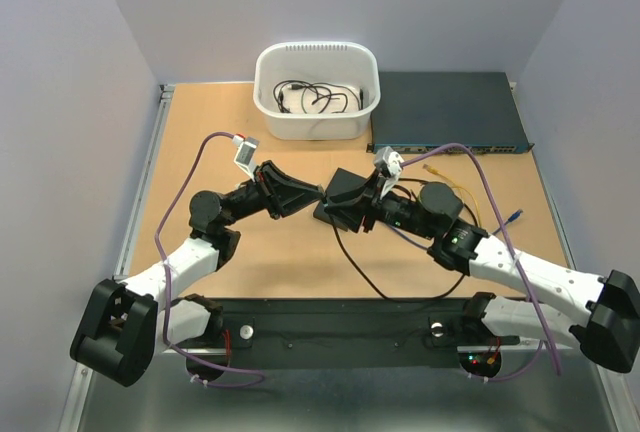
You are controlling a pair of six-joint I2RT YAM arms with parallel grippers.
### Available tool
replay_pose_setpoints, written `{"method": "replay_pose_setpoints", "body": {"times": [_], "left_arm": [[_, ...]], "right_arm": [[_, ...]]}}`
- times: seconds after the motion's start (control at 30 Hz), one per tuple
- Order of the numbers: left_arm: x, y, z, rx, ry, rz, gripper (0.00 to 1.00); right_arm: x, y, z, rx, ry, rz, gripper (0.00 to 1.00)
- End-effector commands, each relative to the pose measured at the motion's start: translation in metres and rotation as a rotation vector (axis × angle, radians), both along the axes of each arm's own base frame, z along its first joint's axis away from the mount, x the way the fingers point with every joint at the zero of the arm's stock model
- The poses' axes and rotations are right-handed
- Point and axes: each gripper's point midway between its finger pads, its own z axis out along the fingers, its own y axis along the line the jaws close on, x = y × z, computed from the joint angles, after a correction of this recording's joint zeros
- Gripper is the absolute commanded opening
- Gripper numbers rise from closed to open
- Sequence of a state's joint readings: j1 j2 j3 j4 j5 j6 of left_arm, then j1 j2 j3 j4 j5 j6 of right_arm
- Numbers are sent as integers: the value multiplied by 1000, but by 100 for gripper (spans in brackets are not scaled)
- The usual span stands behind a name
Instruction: Insert the plug into the switch port
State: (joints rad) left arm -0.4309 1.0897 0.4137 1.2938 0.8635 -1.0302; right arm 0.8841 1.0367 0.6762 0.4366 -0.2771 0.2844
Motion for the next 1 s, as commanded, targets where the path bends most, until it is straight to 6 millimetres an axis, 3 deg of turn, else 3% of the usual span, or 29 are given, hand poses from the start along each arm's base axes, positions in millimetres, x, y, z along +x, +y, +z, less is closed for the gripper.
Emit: {"method": "replay_pose_setpoints", "body": {"times": [0.0,0.37,0.47,0.57,0.67,0.77,0.83,0.93,0.97], "left_arm": [[-85,36,93,-306,-718,-17,0],[-86,35,91,-300,-719,-21,0],[-87,36,91,-301,-721,-21,0],[-87,36,91,-297,-725,-24,0],[-86,34,88,-288,-713,-26,1],[-75,33,88,-274,-689,21,39],[-56,30,83,-216,-649,105,65],[-19,35,81,-143,-563,294,72],[-15,36,80,-127,-560,324,73]], "right_arm": [[2,3,43,104,-76,4,41],[2,16,45,105,-64,52,36],[2,20,42,100,-56,65,25],[2,23,40,94,-49,76,4],[3,22,39,96,-48,70,1],[4,19,36,97,-47,50,0],[8,15,35,95,-50,22,0],[10,10,30,93,-45,-9,0],[10,9,29,92,-44,-11,1]]}}
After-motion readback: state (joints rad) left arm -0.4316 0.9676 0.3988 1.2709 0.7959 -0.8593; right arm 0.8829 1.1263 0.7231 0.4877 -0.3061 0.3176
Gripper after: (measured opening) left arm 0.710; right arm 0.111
